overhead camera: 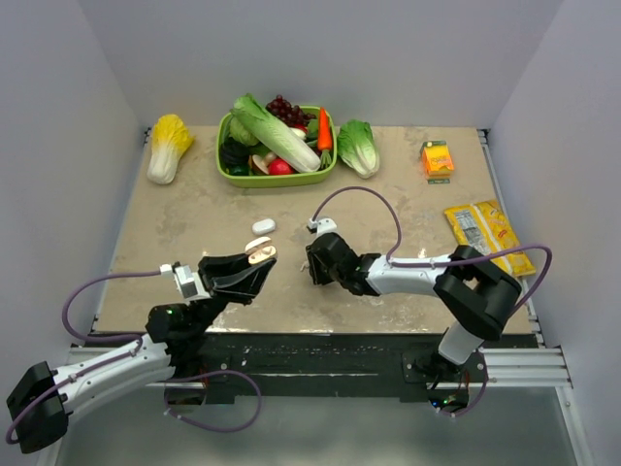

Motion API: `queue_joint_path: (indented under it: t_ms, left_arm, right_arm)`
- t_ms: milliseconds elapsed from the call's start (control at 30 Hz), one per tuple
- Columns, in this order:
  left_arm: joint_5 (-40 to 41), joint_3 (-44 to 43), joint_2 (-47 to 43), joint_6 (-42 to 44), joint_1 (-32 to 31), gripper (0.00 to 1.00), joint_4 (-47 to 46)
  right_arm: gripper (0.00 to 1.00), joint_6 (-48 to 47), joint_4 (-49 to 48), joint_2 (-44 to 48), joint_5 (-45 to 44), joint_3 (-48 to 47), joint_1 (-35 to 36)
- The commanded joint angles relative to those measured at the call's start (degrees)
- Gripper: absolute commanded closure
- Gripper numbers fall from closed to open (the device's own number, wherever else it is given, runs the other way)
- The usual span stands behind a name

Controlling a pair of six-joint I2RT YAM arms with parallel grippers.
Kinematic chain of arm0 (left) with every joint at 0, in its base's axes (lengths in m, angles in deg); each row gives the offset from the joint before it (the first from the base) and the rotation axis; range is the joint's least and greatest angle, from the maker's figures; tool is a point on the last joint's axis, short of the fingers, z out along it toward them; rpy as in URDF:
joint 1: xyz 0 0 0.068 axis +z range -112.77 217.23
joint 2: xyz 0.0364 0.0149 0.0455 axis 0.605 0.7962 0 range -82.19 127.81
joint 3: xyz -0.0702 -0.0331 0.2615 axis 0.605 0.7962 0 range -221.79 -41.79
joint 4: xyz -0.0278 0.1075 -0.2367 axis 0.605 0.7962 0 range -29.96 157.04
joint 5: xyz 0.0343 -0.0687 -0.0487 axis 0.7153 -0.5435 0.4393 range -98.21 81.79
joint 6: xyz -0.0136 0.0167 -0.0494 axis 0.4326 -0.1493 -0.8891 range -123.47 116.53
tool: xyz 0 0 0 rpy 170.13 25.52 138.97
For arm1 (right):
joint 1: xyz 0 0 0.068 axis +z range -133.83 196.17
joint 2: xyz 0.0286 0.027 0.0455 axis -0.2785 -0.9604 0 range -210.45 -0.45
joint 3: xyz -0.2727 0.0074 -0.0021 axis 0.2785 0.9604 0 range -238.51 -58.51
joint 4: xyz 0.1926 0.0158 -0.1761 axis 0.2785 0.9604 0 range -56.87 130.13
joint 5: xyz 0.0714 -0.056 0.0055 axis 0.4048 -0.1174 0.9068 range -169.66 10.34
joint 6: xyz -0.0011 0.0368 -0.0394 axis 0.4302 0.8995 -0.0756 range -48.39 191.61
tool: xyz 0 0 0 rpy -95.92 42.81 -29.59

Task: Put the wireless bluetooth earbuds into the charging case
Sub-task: Pick up the earbud from the center of the board.

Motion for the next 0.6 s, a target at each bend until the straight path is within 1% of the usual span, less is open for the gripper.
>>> queue_joint_path:
  t_ms: [0, 267, 567]
  left_arm:
    - [-0.09, 0.56, -0.44, -1.53, 0.1, 1.0, -3.48]
    - [0.08, 1.35, -1.15, -1.53, 0.1, 1.0, -3.22]
    - [0.35, 2.06, -0.71, -1.53, 0.1, 1.0, -4.01]
  right_arm:
    - [0.69, -0.58, -2.45, -1.48, -2.08, -3.0, -0.16]
    - [0.73, -1.64, -2.45, -4.29, -2.52, -4.49, -0.16]
    - [0.74, -3.4, -2.01, -6.31, -4.72, -6.08, -0.34]
